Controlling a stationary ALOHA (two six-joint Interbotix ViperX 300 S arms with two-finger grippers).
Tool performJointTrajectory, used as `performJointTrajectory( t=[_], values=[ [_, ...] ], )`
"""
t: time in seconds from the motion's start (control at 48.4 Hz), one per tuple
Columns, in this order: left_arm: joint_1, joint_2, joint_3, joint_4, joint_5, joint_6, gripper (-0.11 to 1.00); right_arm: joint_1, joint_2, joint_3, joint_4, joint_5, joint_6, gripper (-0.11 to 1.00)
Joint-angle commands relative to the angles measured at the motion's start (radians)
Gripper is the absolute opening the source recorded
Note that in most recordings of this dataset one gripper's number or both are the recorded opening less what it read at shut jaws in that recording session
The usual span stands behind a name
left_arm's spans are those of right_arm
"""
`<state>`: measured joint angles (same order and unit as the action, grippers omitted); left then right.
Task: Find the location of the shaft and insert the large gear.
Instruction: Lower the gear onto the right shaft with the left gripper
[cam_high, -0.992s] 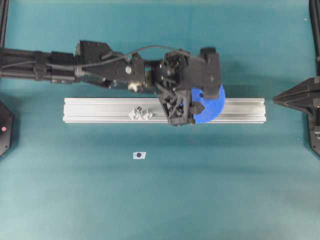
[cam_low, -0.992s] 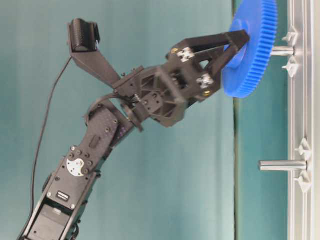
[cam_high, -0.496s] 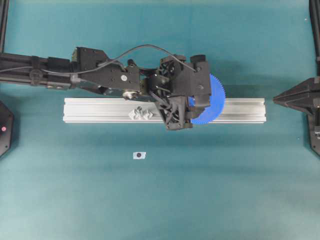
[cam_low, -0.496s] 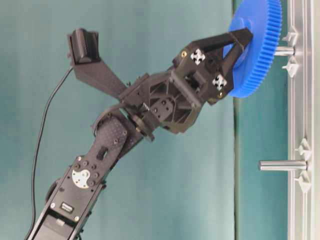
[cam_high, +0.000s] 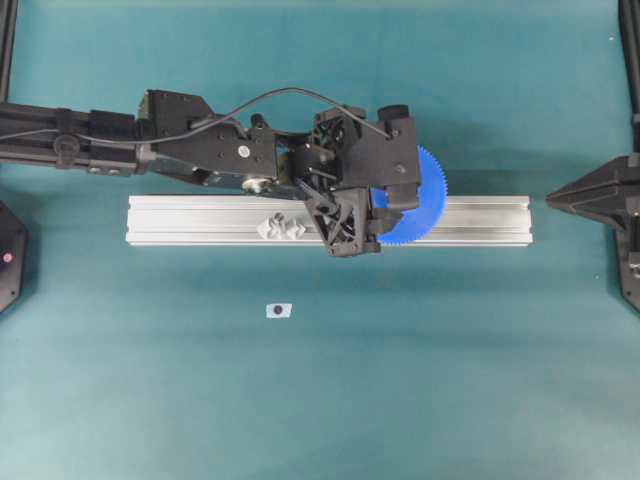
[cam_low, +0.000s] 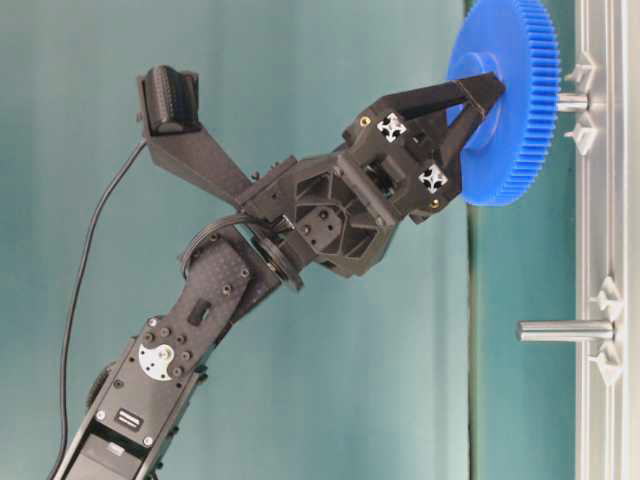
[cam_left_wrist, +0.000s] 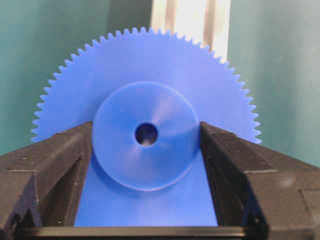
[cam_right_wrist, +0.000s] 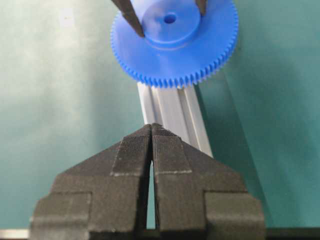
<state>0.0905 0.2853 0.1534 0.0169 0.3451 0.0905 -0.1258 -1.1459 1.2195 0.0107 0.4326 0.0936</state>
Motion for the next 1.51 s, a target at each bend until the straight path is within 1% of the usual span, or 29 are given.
performJointTrajectory(
  t=[0.0,0.269,0.538,0.579,0.662,0.724,1.075,1.282,1.489],
  values=[
    [-0.005,-0.018,-0.02,0.002,-0.005,-0.002,0.72,-0.003,0.008,-0.009,-0.002,-0.009,0.009,0.05],
    [-0.005,-0.018,-0.023,0.002,-0.003,-0.002,0.72,-0.003,0.008,-0.008,-0.002,-0.009,0.009,0.05],
    [-0.005,-0.017,-0.046,0.002,-0.005,0.002,0.72,-0.003,0.008,-0.008,0.0,-0.014,0.009,0.05],
    [-0.005,-0.015,-0.049,0.002,-0.008,0.002,0.75,-0.003,0.008,-0.009,-0.002,-0.014,0.009,0.05],
    [-0.006,-0.015,-0.051,0.002,-0.017,0.002,0.87,-0.003,0.008,-0.008,-0.002,-0.014,0.009,0.05],
    [-0.006,-0.017,-0.051,0.002,-0.023,0.002,0.89,-0.003,0.008,-0.006,-0.002,-0.015,0.009,0.05],
    [-0.008,0.008,-0.061,0.002,-0.083,0.002,0.88,-0.003,0.008,-0.002,-0.002,-0.018,0.009,0.05],
    [-0.008,0.009,-0.064,0.003,-0.074,0.003,0.88,-0.003,0.008,-0.002,-0.002,-0.021,0.009,0.05],
    [-0.006,0.005,-0.067,0.002,-0.028,0.005,0.88,-0.003,0.008,-0.002,0.0,-0.025,0.009,0.05]
  ],
)
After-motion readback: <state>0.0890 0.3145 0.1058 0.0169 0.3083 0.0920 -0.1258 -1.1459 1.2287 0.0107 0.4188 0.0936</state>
